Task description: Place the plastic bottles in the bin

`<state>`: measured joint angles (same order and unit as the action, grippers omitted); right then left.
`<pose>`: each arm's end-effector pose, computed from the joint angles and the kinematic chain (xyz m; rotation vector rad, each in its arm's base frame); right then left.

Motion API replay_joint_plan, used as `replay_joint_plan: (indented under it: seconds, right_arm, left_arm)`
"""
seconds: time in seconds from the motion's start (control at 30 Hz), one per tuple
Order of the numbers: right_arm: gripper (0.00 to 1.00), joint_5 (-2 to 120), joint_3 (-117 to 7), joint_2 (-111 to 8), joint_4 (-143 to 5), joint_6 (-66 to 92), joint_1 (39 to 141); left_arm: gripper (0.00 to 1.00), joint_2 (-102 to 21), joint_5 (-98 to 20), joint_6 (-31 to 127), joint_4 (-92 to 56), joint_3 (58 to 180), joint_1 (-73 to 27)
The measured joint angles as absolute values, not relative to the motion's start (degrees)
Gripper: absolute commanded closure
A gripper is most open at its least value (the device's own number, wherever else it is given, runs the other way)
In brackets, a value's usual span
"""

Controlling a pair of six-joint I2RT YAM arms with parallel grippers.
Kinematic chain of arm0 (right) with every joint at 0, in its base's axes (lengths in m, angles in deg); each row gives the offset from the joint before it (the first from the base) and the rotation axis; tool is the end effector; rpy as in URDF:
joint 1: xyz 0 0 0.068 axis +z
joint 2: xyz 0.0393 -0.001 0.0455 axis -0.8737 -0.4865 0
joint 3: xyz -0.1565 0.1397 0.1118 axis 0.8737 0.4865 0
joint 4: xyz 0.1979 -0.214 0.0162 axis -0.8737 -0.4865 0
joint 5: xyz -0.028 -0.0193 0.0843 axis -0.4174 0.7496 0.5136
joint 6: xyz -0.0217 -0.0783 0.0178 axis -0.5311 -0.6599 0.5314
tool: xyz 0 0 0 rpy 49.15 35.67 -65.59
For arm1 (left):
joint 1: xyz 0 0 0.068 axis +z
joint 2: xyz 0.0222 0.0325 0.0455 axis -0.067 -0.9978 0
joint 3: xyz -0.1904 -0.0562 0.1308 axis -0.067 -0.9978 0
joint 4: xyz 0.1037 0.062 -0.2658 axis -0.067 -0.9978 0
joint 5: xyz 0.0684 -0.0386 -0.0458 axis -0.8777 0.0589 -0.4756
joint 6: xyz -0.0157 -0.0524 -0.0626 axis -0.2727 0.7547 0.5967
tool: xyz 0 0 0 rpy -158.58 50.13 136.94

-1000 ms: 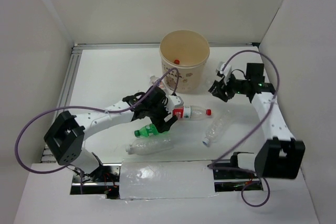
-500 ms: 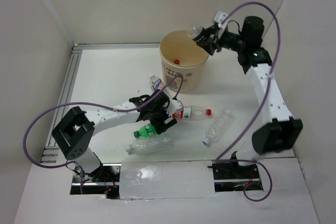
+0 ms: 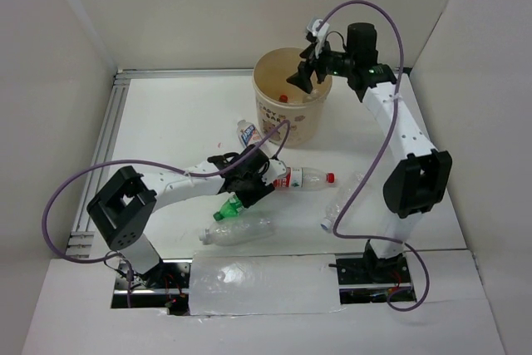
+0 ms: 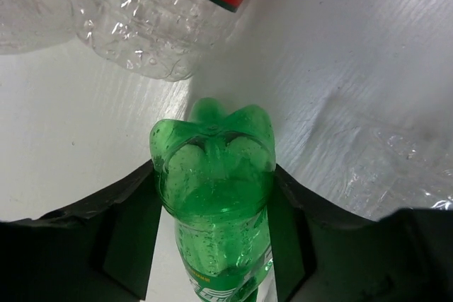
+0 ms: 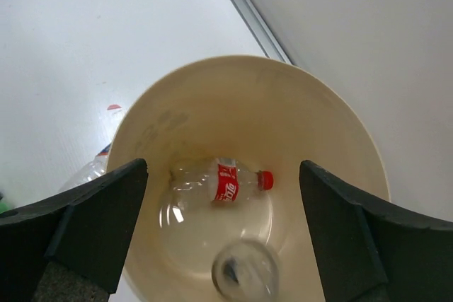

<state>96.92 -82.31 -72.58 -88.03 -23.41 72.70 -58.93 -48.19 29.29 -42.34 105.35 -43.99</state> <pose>0.4417 0.1450 0.3587 -1.1099 1.4638 0.5309 0.2530 -0.2777 0.1056 1.1970 2.3012 -0.2418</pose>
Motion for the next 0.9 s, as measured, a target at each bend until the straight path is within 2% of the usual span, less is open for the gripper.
replay_joint_plan:
  seconds: [0.13,0.2,0.23,0.27,0.3,0.33,0.4,0.47,0.5,0.53,0.67,0.77,0.9]
  right_arm:
    - [0.04,97.58,-76.54,-64.06,-89.1,-23.23,70.71]
    - [0.09,97.6,-73.04,-58.35,-89.86,-23.58,68.57]
    - [0.17,97.64,-70.88,-55.53,-90.06,-24.11,67.39]
    - [0.31,97.64,-68.43,-52.41,-90.84,-24.96,66.01]
    - [0.65,97.58,-65.85,-49.37,-91.59,-26.23,64.68]
    - [0.78,97.6,-63.36,-46.88,-92.51,-27.6,63.37]
    - [0.9,97.62,-57.44,-41.85,-94.93,-30.29,60.53]
    - [0.82,97.58,-50.64,-38.0,-97.8,-33.68,58.25]
    - [0.75,97.51,-47.41,-36.54,-99.11,-35.63,57.51]
    - [0.55,97.34,-43.95,-35.23,-100.22,-37.72,57.03]
    - [0.3,96.94,-31.93,-30.64,-107.54,-48.87,56.61]
    - [0.22,96.9,-28.81,-29.48,-111.35,-54.95,56.61]
    - [0.18,96.02,-26.31,-28.52,-115.94,-63.32,56.61]
  left_arm:
    - [0.61,-58.03,-49.57,29.55,-43.42,105.86,-43.99]
    - [0.62,-56.02,-50.09,29.59,-44.88,107.39,-43.93]
    - [0.62,-54.69,-50.25,29.64,-45.97,108.96,-43.93]
    - [0.62,-53.25,-50.42,29.66,-46.52,111.02,-43.86]
    - [0.62,-51.65,-50.4,29.7,-46.63,113.64,-43.69]
    - [0.62,-50.29,-50.25,29.72,-46.72,116.22,-43.49]
    - [0.62,-47.74,-49.53,30.1,-45.56,122.05,-43.16]
    - [0.61,-45.51,-47.87,30.99,-42.43,127.15,-42.75]
    - [0.59,-44.5,-47.06,31.28,-39.85,128.96,-42.53]
    - [0.59,-43.8,-46.42,31.6,-37.38,130.03,-42.29]
    - [0.57,-44.7,-44.83,34.01,-26.1,132.24,-41.55]
    - [0.57,-51.12,-45.07,36.7,-16.86,135.95,-40.71]
    - [0.57,-61.2,-46.38,42.36,-8.14,140.57,-37.76]
